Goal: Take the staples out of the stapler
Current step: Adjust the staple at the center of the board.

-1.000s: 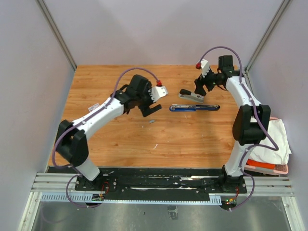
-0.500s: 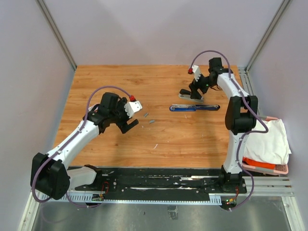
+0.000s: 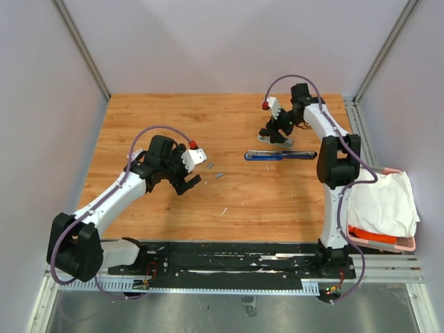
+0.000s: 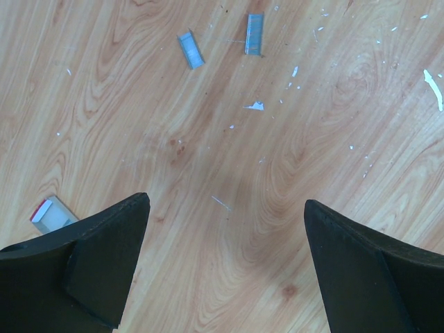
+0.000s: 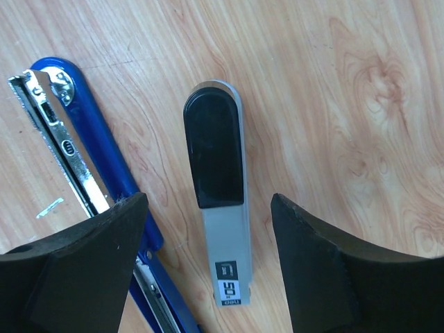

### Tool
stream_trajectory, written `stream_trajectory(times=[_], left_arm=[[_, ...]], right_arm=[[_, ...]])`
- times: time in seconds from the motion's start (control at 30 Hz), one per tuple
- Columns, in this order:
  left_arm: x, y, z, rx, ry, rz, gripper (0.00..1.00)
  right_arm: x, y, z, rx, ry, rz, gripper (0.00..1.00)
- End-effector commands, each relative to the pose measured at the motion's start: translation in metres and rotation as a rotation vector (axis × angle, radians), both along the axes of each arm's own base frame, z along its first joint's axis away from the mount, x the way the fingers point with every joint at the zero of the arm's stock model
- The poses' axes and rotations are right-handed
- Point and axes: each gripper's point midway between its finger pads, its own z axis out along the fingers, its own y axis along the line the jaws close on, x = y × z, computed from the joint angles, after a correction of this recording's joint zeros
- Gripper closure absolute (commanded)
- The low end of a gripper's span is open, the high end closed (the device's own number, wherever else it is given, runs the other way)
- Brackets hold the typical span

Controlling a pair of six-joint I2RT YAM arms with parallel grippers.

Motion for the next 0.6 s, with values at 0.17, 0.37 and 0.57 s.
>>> stream_trajectory(times=[0.17, 0.37, 0.57], left_arm=[[0.025, -0.010, -0.004, -0.006, -0.011, 0.016, 0.02], [0.041, -0.032, -0.015, 0.041, -0.033, -0.003, 0.02], [0.059, -0.062, -0.030, 0.092, -0.034, 0.034, 0.02]], right_arm=[[0.008, 0.004, -0.014, -0.080, -0.017, 0.011, 0.27], [0.008, 0.003, -0.023, -0.087, -0.010, 0.017, 0.31], [0.008, 0.005, -0.026, -0.076, 0.000, 0.014, 0.40]])
